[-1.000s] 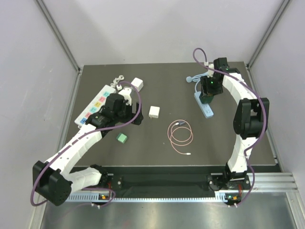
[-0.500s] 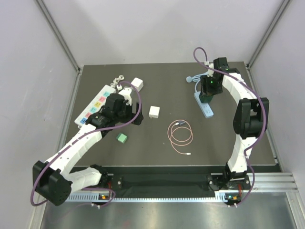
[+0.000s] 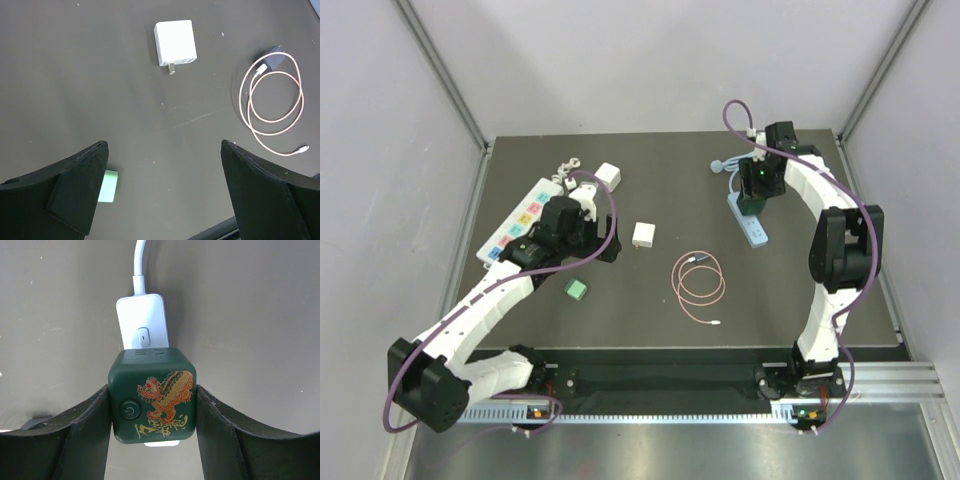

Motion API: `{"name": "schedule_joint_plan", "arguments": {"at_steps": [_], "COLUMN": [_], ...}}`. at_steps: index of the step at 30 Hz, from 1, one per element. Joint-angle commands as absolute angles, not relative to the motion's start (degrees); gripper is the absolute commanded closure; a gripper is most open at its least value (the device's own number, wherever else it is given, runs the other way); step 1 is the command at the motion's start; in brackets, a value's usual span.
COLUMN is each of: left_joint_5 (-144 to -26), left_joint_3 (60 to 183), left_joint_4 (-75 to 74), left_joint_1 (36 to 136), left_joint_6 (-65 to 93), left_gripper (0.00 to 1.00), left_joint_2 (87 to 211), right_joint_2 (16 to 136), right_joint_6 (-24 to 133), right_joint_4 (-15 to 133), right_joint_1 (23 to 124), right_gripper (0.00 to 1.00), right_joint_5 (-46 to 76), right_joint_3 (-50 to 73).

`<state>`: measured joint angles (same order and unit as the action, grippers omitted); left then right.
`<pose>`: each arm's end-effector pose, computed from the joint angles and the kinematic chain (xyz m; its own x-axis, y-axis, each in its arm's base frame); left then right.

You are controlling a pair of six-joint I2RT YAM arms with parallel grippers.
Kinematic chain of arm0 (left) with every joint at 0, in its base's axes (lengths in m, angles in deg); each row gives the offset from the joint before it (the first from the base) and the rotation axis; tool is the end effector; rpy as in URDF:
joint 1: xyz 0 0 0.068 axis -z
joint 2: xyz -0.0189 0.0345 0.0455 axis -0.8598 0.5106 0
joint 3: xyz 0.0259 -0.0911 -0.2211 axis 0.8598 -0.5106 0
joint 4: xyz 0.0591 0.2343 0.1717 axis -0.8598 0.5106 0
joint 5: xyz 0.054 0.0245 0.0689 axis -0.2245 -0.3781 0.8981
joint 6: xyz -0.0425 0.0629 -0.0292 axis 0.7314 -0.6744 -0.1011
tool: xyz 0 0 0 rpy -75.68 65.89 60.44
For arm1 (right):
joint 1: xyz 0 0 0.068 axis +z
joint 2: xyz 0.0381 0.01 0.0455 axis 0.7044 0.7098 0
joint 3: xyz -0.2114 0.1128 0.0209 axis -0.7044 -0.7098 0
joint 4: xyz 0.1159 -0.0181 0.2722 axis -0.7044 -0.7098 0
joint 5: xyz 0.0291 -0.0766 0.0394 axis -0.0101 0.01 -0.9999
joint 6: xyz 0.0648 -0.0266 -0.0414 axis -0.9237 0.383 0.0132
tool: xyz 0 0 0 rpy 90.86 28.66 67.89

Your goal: Insert the plug

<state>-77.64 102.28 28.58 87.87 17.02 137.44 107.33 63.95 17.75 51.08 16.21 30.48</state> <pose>0.2814 -0.1546 0.2391 -0.6448 0.0568 -0.7622 0.3341 0.9179 -0.2142 0.4636 0.0587 0.1710 -0.8507 -0.1449 -0.5053 -0.2052 0.9765 0.0655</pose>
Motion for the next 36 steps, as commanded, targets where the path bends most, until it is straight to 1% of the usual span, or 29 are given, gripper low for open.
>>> {"name": "schedule_joint_plan", "arguments": {"at_steps": [1, 3, 14, 36], "left_joint_5": [-77.2, -75.5, -75.5, -74.4], "left_joint_3": [102.0, 102.0, 102.0, 102.0], "left_joint_4": [26.4, 26.5, 26.3, 26.4], "left_joint_1": [88.1, 88.1, 88.4, 88.6], "left_joint_6": [16.3, 16.3, 16.2, 16.1], "left_gripper": [0.02, 0.02, 0.02, 0.02], "left_joint_2": [135.8, 135.7, 135.6, 135.6], "right_joint_2": [107.0, 106.7, 102.7, 107.5], "right_joint_6": [63.8, 63.8, 65.1, 66.5], "right_joint_4": [18.6, 18.7, 23.4, 20.6], "right_joint_1": [52.3, 52.5, 53.4, 53.4], "right_gripper": [1.00, 1.00, 1.00, 1.00], "right_joint_5": [18.5, 18.7, 20.1, 18.6], "right_joint_3": [27.9, 27.2, 18.6, 19.0]}}
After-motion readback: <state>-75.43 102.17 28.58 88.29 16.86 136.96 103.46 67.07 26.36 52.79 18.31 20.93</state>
